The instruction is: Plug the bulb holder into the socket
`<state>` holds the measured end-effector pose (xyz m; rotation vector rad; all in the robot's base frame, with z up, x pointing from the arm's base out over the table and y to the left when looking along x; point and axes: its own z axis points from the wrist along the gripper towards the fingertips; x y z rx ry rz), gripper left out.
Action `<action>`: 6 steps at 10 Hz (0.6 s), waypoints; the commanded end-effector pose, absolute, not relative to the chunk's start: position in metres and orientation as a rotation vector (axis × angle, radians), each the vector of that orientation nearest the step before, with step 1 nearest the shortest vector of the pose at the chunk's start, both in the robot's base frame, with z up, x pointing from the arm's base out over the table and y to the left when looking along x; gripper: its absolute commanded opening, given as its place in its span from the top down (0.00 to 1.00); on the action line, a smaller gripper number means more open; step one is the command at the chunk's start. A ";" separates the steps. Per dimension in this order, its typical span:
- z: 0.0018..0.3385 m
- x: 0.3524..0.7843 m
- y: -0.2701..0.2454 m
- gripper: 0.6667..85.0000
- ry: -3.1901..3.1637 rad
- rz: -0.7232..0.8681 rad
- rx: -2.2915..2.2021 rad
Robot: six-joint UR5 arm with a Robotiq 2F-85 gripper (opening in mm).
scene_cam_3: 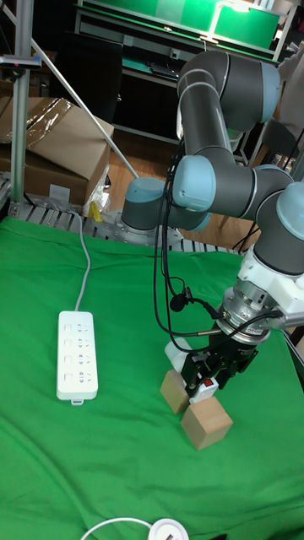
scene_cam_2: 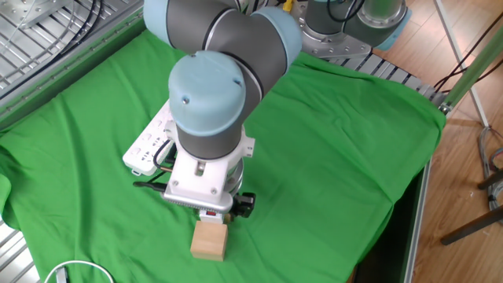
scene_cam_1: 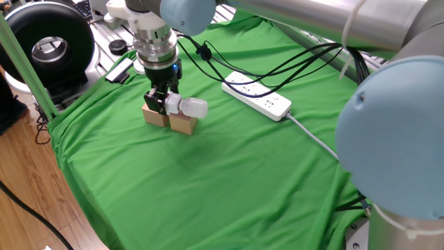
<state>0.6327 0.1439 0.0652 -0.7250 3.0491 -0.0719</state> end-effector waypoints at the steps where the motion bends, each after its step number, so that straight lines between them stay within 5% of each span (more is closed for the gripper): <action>1: 0.061 0.634 0.144 0.30 3.066 -0.072 -0.705; 6: 0.062 0.633 0.140 0.33 3.073 -0.080 -0.709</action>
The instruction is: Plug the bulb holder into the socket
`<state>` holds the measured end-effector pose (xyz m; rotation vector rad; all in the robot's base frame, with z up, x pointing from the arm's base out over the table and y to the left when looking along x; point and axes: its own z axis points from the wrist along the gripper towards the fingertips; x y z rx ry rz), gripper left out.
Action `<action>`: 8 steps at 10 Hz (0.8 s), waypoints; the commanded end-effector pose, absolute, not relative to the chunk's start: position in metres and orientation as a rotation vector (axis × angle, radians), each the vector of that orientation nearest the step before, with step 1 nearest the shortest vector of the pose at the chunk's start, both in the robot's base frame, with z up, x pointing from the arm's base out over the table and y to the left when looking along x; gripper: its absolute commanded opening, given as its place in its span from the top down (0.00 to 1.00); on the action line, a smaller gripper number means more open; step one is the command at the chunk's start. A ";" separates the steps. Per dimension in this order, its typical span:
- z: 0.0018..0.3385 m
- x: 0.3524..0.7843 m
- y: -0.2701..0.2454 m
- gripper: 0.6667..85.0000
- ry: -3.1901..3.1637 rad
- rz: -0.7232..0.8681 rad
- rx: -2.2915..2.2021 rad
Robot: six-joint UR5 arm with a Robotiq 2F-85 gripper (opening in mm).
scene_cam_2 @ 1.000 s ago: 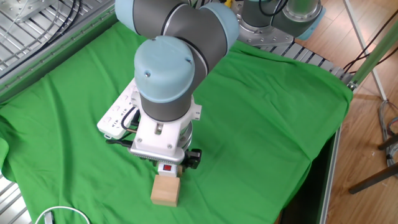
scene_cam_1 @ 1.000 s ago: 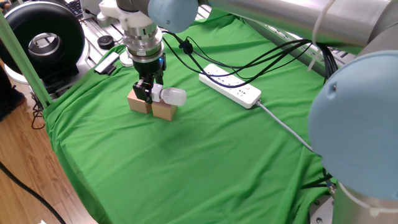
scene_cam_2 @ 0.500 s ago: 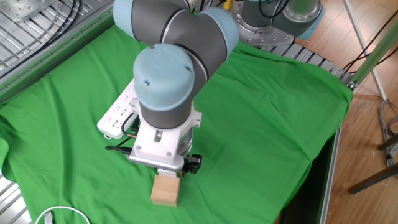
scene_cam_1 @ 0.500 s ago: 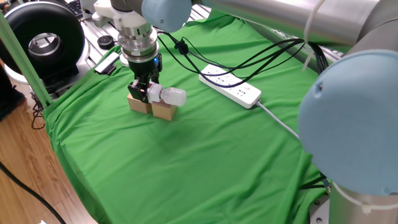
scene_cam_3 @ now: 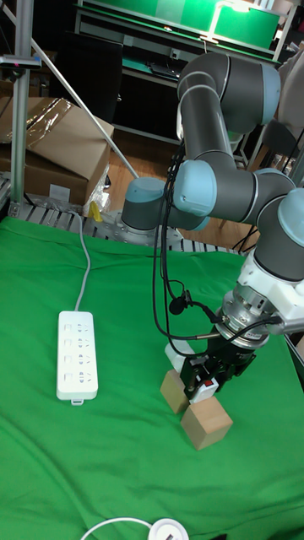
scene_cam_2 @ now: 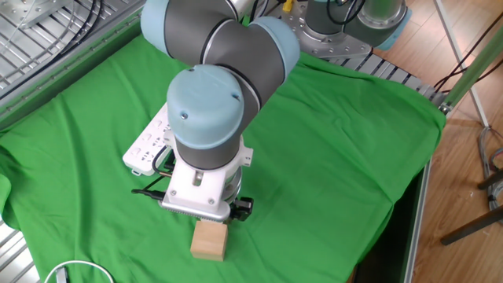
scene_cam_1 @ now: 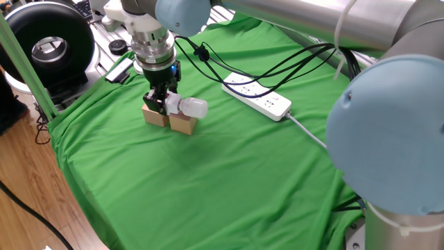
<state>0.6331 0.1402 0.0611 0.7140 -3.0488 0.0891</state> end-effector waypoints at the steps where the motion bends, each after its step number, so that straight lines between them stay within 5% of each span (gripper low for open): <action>1: 0.062 0.634 0.140 0.33 -3.049 0.072 0.703; 8: 0.059 0.635 0.143 0.34 -3.051 0.057 0.691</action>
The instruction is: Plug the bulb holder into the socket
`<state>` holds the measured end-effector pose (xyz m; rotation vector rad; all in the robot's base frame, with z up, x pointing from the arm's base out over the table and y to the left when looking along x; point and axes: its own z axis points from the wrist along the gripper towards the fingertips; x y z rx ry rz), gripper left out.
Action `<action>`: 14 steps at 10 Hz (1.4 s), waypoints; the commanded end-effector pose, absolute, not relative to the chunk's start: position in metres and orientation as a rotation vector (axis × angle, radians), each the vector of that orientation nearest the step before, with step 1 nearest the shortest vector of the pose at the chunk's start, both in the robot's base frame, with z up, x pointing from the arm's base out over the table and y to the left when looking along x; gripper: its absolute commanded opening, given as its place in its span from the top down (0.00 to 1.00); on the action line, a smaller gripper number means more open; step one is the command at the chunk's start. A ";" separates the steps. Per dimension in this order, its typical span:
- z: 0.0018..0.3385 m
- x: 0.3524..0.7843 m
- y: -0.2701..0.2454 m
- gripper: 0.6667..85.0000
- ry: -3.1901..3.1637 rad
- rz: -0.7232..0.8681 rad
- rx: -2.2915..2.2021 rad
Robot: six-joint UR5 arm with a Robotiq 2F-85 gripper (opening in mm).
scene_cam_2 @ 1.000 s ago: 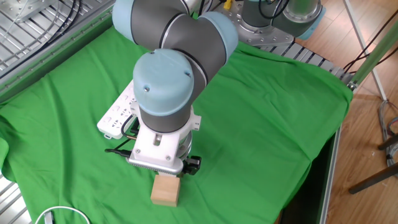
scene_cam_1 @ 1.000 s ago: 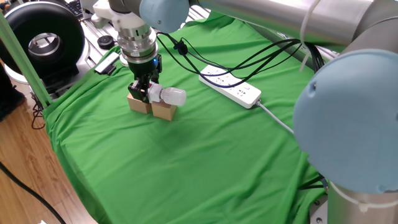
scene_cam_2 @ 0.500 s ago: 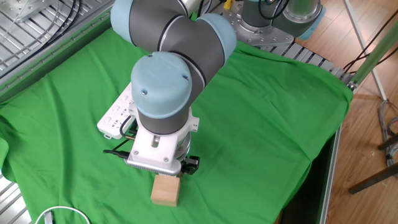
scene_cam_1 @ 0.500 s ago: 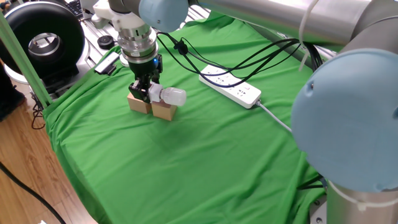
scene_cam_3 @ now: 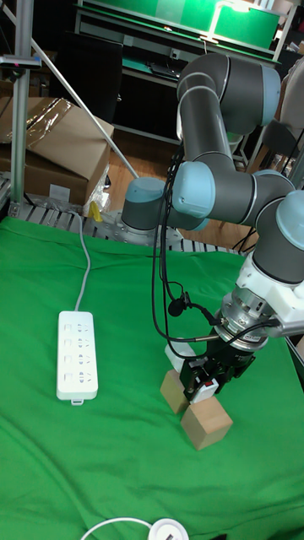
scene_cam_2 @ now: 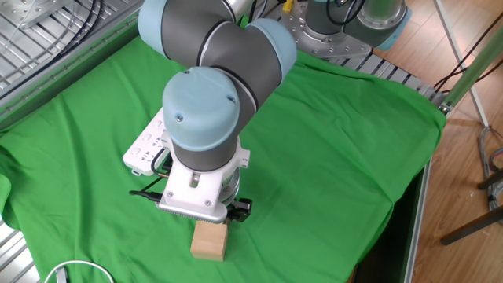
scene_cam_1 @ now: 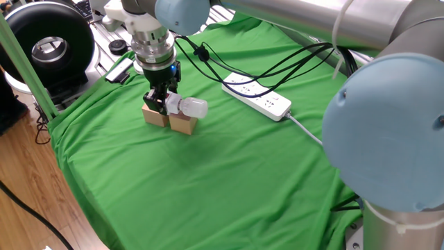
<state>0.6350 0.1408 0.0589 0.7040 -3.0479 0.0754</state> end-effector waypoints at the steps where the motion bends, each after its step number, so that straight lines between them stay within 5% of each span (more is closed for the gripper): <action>1: 0.058 0.636 0.143 0.34 -3.052 0.057 0.689; 14: 0.057 0.636 0.140 0.38 -3.055 0.066 0.665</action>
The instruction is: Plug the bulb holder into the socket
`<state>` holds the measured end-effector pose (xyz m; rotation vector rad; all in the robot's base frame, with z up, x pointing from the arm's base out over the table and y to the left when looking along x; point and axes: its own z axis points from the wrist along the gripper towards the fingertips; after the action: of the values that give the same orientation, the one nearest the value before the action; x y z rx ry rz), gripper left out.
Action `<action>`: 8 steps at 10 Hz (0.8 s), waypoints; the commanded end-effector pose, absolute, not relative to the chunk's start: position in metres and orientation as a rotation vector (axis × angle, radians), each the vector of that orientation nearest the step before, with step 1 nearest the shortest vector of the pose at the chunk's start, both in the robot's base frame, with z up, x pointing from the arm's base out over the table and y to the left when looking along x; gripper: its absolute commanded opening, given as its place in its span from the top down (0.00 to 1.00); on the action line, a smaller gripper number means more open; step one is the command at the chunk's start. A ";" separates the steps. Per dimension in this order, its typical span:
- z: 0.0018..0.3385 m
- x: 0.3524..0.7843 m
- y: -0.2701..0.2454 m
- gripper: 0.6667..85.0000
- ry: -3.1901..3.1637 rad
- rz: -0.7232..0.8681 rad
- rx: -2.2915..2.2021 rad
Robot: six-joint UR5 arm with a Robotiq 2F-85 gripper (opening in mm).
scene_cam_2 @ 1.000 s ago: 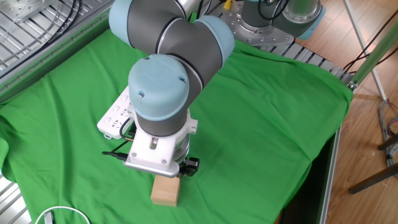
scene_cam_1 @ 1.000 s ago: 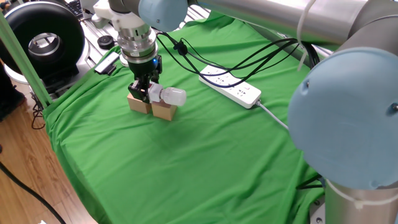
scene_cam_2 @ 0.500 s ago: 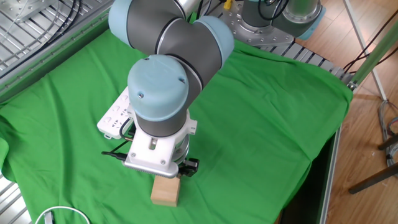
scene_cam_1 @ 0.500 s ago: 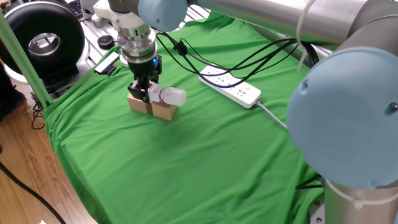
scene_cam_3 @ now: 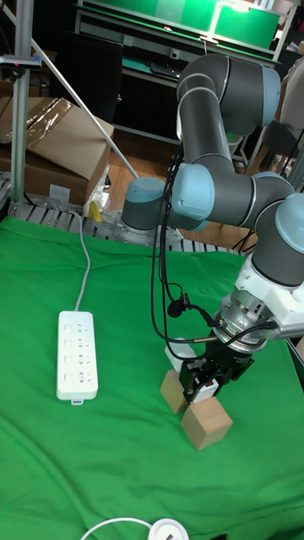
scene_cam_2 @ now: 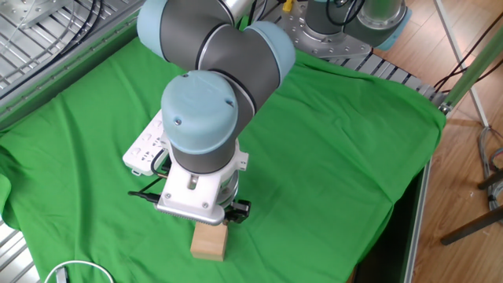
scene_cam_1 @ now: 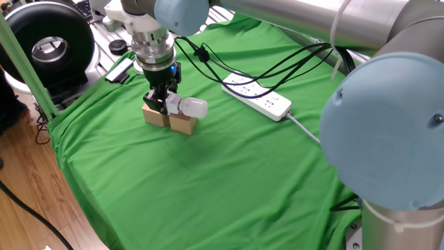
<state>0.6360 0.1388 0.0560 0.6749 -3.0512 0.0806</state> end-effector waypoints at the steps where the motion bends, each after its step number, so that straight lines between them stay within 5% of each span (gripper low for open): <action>1: 0.057 0.636 0.141 0.39 -3.056 0.059 0.665; 8: 0.057 0.636 0.143 0.48 -3.056 0.048 0.678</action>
<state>0.6361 0.1407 0.0559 0.6839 -3.0523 0.0674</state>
